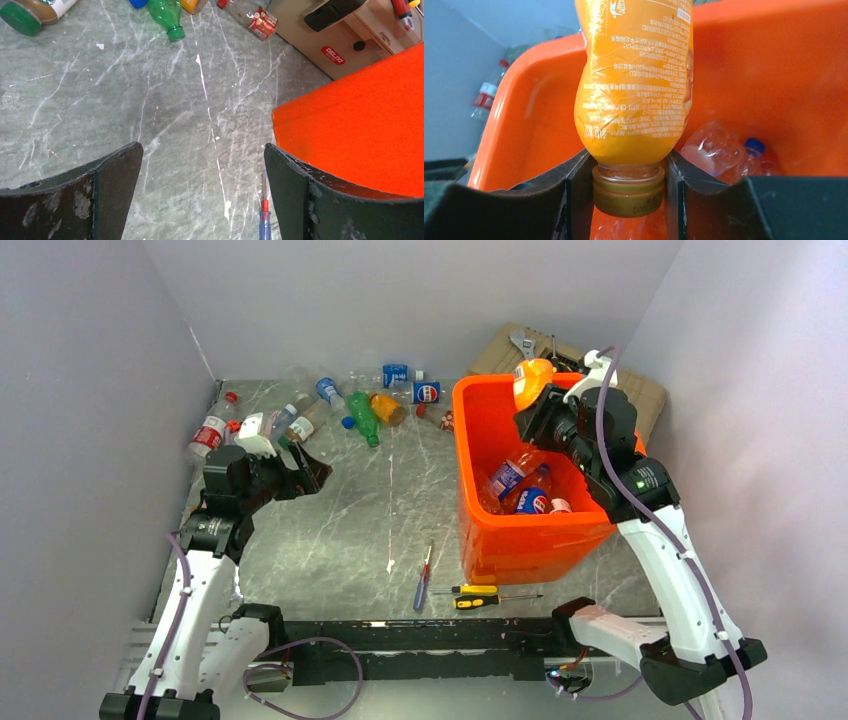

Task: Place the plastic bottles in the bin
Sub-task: Place the plastic bottle in the trash bin.

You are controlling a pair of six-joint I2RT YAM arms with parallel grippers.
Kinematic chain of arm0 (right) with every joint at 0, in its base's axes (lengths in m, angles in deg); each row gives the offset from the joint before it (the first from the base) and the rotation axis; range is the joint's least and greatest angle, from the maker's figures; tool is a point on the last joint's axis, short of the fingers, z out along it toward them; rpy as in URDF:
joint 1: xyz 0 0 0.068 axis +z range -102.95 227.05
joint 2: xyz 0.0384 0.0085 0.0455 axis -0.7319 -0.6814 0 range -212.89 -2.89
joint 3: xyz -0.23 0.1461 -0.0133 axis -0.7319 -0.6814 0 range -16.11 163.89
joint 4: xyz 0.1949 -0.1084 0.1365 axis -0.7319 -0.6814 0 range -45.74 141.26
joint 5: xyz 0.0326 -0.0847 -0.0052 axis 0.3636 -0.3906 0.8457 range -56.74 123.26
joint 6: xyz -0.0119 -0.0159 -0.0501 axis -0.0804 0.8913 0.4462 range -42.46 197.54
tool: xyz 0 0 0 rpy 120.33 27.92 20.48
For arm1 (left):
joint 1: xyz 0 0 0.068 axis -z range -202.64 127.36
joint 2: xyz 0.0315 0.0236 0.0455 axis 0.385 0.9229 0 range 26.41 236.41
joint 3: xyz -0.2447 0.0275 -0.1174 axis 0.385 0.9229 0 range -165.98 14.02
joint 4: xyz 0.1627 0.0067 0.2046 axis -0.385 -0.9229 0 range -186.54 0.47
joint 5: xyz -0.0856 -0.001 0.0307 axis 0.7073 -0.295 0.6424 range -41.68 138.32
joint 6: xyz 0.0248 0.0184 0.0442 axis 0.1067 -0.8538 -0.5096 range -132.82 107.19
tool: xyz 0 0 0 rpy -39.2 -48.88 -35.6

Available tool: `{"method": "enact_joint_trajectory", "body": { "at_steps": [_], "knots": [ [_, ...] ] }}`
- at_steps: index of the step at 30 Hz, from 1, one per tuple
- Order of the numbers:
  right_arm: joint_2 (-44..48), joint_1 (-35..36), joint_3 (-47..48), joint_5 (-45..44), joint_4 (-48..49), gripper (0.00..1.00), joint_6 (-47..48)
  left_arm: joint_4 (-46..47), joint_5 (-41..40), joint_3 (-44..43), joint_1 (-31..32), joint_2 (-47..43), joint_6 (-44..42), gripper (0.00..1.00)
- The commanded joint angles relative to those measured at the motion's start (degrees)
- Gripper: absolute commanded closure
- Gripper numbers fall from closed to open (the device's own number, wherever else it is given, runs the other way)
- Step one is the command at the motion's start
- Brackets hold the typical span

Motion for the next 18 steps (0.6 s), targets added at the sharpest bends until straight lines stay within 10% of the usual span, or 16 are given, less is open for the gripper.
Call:
{"method": "enact_joint_trajectory", "body": {
  "at_steps": [1,8,18],
  "knots": [
    [2.81,0.05,-1.39,8.77,-1.78,0.98,-1.31,2.25,1.76,0.42,0.51,-1.12,0.63,0.04],
    [6.74,0.06,-1.88,8.59,-5.48,0.28,-0.62,2.74,2.81,0.42,0.52,-0.89,1.04,0.04],
    [4.04,0.26,8.23,19.98,-5.29,0.07,1.15,2.07,1.48,0.33,0.5,-0.45,0.89,0.04]
  ]
}}
